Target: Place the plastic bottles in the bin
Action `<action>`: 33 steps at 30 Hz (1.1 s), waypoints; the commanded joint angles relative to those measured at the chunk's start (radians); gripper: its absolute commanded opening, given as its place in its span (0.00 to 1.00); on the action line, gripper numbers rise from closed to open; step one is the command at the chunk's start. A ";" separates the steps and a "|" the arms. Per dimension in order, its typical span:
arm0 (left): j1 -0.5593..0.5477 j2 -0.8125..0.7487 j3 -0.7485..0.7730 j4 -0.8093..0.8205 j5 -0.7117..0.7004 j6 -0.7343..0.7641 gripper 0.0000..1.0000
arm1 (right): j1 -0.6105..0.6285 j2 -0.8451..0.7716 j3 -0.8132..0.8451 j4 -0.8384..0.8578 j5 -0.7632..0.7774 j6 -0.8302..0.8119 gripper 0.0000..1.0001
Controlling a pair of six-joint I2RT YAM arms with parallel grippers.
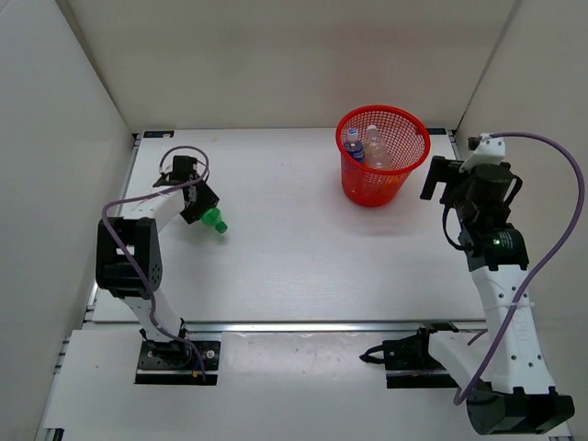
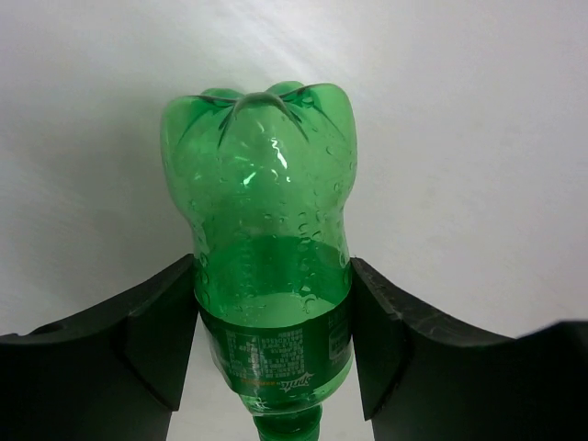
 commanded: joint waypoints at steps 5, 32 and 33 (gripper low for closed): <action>-0.182 -0.088 0.332 0.086 0.195 0.075 0.52 | -0.137 -0.142 -0.163 -0.102 0.063 0.114 0.99; -0.676 0.621 1.409 0.375 0.078 -0.017 0.99 | -0.194 -0.247 -0.310 -0.121 -0.011 0.091 1.00; -0.667 0.612 1.394 0.367 0.087 -0.014 0.98 | -0.191 -0.242 -0.309 -0.128 -0.022 0.089 0.99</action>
